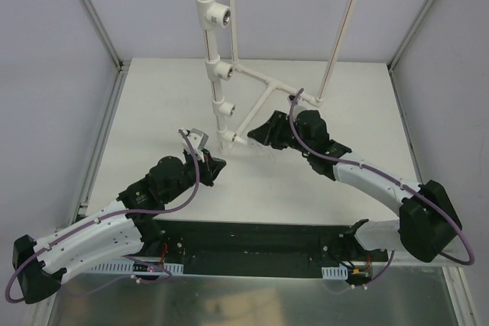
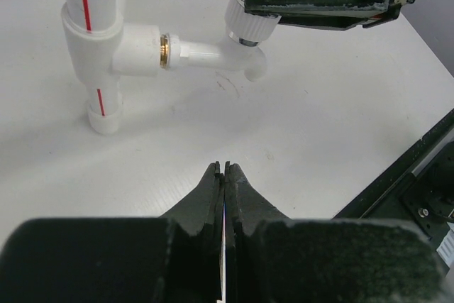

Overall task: Install the water faucets
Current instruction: Screw the water faucet onto the adaptor.

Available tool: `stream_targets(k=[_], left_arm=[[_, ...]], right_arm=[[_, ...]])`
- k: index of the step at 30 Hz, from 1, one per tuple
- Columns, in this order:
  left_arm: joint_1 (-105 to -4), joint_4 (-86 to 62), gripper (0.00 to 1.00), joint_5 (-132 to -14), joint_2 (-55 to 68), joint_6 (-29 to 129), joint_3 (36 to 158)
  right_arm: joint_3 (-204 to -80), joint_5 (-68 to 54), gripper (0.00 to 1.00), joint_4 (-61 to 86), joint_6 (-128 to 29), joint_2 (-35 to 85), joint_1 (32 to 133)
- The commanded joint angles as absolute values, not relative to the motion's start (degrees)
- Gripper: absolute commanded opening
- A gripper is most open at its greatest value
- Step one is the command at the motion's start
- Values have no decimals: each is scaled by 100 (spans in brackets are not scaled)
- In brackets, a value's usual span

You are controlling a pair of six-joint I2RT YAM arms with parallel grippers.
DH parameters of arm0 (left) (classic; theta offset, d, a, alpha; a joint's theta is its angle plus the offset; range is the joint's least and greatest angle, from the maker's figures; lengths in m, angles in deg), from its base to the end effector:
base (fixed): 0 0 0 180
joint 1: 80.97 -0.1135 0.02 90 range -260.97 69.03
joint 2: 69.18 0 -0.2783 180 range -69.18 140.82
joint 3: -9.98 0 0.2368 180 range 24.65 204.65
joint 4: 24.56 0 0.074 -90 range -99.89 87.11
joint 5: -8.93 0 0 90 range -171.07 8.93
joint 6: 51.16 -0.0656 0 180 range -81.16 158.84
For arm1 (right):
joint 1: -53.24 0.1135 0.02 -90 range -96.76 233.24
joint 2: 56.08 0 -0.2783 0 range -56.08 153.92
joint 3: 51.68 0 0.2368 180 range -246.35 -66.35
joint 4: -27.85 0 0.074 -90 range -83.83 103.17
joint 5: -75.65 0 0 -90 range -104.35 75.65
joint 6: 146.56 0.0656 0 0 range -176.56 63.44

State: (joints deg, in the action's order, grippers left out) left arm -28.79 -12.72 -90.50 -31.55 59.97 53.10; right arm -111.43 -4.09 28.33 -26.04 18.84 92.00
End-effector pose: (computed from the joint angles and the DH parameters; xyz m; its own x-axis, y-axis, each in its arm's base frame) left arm 0.1147 -0.1302 0.2907 -0.3082 -0.1829 -0.9336 0.6093 0.7157 -0.3414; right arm 0.2345 0.2033 0.2851 -0.5514 0.1981 -0.8104 -0.5460 0.6487 0.5301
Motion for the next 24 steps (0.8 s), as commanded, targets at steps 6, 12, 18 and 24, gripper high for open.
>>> stream_targets(k=[6, 12, 18, 24], left_arm=[[-2841, -1235, 0, -9091, -3279, 6081, 5348], [-2841, -1235, 0, -9091, -3235, 6081, 5366], [-2833, -1235, 0, -9161, -3279, 6046, 5375], [-2833, -1235, 0, -9153, -3288, 6055, 5383]], right_arm=[[-10670, -933, 24, 1001, -2422, 3119, 8945], [-10459, -724, 25, 1184, -2202, 3348, 8708], [-10212, -590, 69, 1687, -2193, 3085, 8602], [-10380, -995, 81, 1194, -2219, 2927, 8549]])
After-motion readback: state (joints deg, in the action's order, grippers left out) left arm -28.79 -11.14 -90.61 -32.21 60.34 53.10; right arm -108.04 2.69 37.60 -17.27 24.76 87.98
